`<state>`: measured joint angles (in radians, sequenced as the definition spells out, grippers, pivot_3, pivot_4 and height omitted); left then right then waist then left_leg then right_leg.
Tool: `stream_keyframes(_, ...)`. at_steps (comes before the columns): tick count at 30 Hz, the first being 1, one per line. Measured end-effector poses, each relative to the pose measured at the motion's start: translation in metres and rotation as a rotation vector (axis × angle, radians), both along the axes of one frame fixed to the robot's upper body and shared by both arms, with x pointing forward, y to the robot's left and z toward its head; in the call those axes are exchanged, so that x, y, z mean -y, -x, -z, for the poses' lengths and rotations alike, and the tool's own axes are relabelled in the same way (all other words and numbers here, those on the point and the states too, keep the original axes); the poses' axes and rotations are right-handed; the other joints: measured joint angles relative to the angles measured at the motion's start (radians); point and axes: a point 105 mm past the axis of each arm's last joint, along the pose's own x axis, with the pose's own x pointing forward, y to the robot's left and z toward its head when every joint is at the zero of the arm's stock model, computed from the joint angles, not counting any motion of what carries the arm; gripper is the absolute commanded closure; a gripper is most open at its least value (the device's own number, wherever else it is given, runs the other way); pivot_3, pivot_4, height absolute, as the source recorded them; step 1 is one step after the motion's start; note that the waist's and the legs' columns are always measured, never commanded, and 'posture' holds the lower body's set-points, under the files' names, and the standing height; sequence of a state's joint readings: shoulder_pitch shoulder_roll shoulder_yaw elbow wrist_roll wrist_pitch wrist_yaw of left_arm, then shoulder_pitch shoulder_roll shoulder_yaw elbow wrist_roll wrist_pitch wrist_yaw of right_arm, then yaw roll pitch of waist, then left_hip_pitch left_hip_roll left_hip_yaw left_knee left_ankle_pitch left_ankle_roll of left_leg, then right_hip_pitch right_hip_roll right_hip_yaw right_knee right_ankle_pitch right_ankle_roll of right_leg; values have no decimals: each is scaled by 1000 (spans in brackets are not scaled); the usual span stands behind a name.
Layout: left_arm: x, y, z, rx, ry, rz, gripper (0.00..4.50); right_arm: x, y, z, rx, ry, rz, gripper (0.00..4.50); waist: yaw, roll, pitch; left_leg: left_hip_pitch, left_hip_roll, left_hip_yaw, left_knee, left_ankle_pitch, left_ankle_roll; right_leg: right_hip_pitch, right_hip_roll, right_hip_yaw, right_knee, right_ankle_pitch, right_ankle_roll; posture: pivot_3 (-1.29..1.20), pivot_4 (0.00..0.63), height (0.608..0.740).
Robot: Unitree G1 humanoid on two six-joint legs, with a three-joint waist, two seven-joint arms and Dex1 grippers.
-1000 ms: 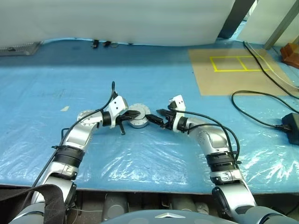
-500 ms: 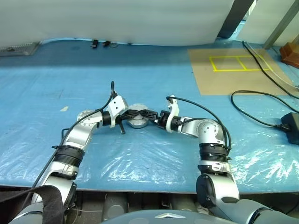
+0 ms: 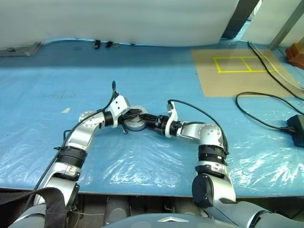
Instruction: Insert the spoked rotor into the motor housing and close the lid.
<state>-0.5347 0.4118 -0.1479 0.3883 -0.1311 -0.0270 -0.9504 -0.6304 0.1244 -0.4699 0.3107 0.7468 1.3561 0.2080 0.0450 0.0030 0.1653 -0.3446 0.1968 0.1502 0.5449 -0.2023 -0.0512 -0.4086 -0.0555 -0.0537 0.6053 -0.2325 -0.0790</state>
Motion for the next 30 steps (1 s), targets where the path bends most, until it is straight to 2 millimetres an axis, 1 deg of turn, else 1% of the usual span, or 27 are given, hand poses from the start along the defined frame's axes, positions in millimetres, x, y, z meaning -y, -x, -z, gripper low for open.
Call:
stream_keyframes(1,-1,-1,-1,4,3,-6,4500,0,0,-2,4,-12,1,2664,0,0,0,0,0,0,0,0,0,0,0,0,0,0,0,0,150,740)
stream_keyframes(4,-4,-3,-3,14,5,-23,4500,0,-2,-3,12,-19,13,3360,-1,1,0,0,0,0,0,0,0,0,0,0,0,0,0,0,150,740)
stream_keyframes(5,-4,-4,-3,15,7,-26,4500,0,-2,-3,12,-19,14,3410,-1,1,0,0,0,0,0,0,0,0,0,0,0,0,0,0,150,740)
stream_keyframes(11,-5,-10,-5,-16,87,-86,4500,0,-2,-4,11,-23,11,3410,-1,1,0,0,0,0,0,0,0,-1,0,0,0,0,0,0,150,740)
stream_keyframes(15,-14,-20,-6,-23,120,-170,4500,0,-2,-5,13,-30,11,3410,-2,0,1,-2,0,0,0,0,0,-2,0,0,0,2,2,0,150,740)
stream_keyframes(18,-27,-30,-7,-45,193,-277,4500,-1,-3,-8,21,-49,16,3410,-1,0,1,-5,0,0,1,0,0,-8,0,0,1,3,4,0,150,740)
stream_keyframes(21,-44,-38,-14,-100,354,-393,4500,3,-7,-11,27,-88,51,3410,0,-1,1,-9,-5,-1,1,0,0,-12,0,0,1,3,4,0,150,740)
stream_keyframes(24,-57,-38,-18,-197,527,-444,4500,9,-12,-17,38,-138,96,3410,0,-1,2,-10,-6,-1,1,1,2,-12,0,0,1,3,4,0,150,740)
stream_keyframes(28,-62,-28,-20,-317,713,-444,4500,18,-20,-26,59,-207,168,3410,0,-2,2,-11,-6,-1,1,2,3,-13,0,0,1,3,4,0,150,740)
stream_keyframes(30,-60,-23,-19,-361,796,-439,4500,21,-23,-29,67,-225,194,3410,1,-3,3,-14,-5,-1,1,2,3,-13,0,-1,1,3,4,0,150,740)
